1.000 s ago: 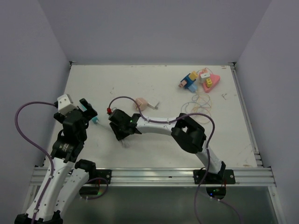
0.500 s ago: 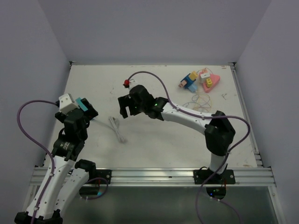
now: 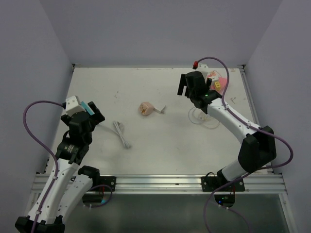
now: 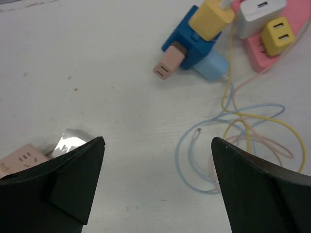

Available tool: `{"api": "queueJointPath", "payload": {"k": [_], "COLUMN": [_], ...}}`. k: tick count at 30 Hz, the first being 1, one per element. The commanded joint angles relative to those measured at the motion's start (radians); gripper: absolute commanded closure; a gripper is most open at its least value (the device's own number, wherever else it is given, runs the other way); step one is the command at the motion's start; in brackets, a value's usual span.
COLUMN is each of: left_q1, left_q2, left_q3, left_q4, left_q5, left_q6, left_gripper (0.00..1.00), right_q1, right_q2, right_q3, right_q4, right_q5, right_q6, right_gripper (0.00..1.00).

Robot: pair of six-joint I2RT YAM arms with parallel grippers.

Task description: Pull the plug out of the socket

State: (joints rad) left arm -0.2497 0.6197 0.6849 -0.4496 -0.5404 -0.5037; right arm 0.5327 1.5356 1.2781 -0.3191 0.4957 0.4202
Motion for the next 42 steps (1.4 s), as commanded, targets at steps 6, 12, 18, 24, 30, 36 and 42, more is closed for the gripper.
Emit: {"api": "queueJointPath", "payload": {"k": [6,12,18,24,30,36,42], "left_q1": [0.004,0.004,0.004,0.004,0.004,0.006,0.006], "left_q2": [0.015,0.023,0.032,0.038,0.040,0.038,0.034], "left_q3": [0.004,0.004,0.005,0.005,0.007,0.005,0.005], "left_q4": [0.035,0.038,0.042,0.043,0.045,0.045,0.046], "left_q5": [0.033,0.037,0.039,0.036,0.033,0.031,0.031], "left_q6": [0.024,0.028,0.030,0.031,0.031,0.033,0.034], "left_gripper": [0.00,0.00,0.00,0.01,0.00,0.01,0.00], "right_q1": [-0.191,-0.224,-0.229,-0.229,-0.227,-0.227,-0.229], "right_q2": [0.050,0.199,0.358,0.466,0.537,0.613,0.673], "right_q3": [0.013,0.107,0.208,0.294,0.388,0.483,0.544], "right_q4": [0.034,0.040,0.052,0.040,0.038,-0.031,-0.075], "right_q5": [-0.006,0.047,0.106,0.196,0.213,0.248,0.270], "right_q6": [0.095,0.204,0.304,0.411,0.451,0.489,0.511], "right_gripper": [0.05,0.05,0.07,0.09,0.10,0.11,0.13]}}
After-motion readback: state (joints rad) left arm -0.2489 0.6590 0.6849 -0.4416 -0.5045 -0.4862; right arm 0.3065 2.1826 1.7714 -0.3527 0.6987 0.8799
